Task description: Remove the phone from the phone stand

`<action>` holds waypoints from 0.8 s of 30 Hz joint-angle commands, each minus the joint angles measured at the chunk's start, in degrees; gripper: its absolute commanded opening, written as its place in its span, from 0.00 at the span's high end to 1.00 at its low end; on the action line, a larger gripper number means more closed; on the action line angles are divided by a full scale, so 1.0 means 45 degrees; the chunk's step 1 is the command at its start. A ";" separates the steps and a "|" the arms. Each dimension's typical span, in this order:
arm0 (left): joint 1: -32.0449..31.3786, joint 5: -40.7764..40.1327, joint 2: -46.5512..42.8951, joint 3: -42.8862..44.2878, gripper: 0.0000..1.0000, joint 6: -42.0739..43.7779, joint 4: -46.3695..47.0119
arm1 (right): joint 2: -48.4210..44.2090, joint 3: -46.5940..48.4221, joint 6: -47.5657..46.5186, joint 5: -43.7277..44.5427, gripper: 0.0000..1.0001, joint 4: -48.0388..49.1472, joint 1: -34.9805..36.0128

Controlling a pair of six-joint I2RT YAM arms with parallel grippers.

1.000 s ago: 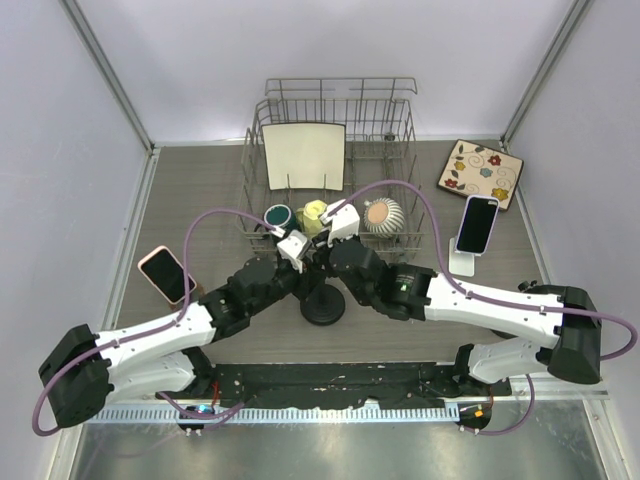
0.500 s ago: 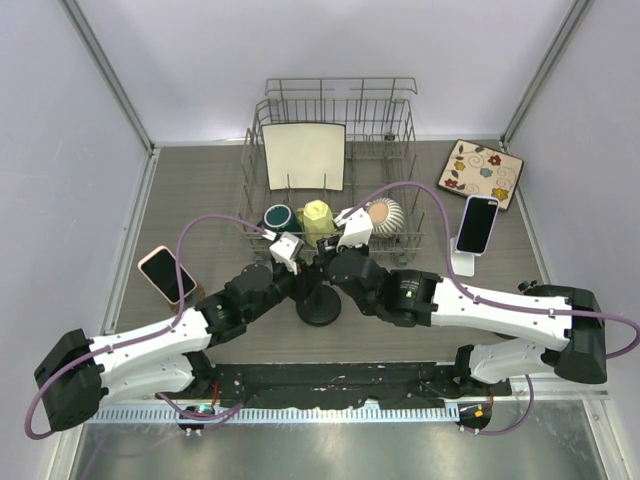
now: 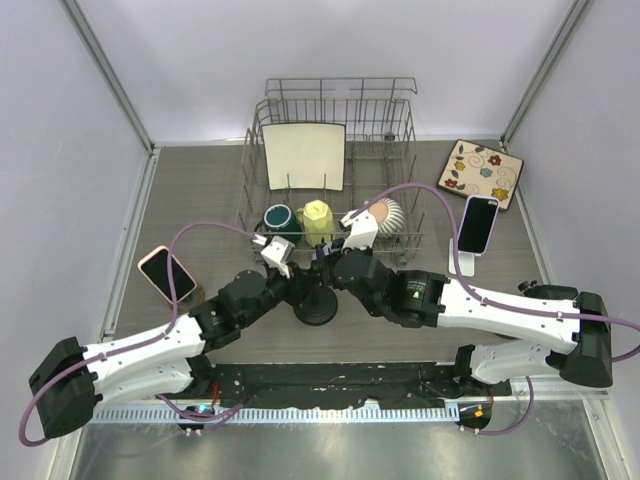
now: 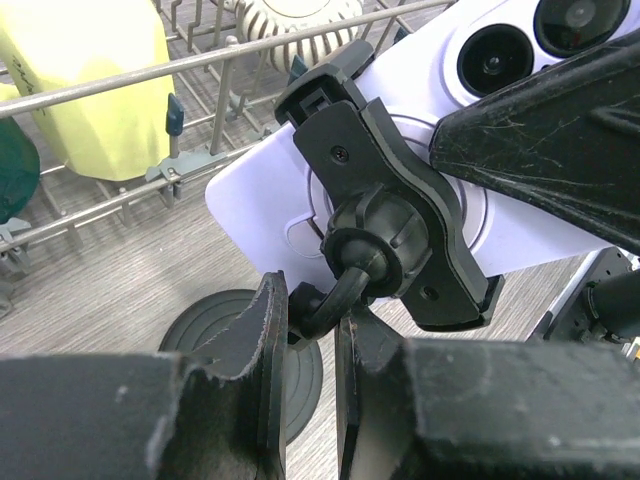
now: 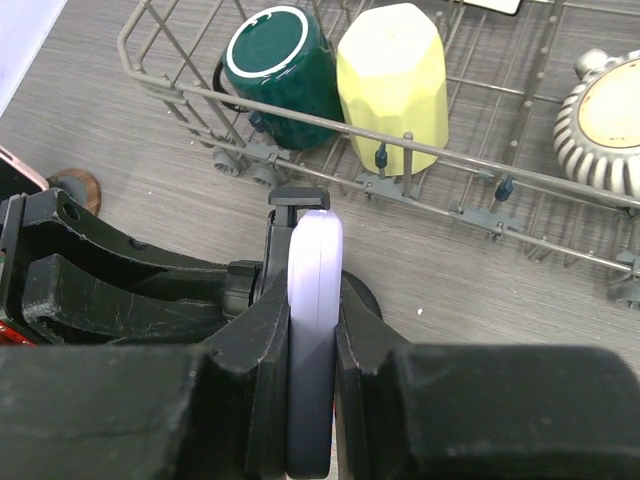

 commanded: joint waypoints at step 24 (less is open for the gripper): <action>0.1315 -0.0155 -0.2216 -0.1411 1.00 0.0551 0.0203 | 0.0040 0.0647 -0.4028 -0.1271 0.99 -0.3501 -0.1121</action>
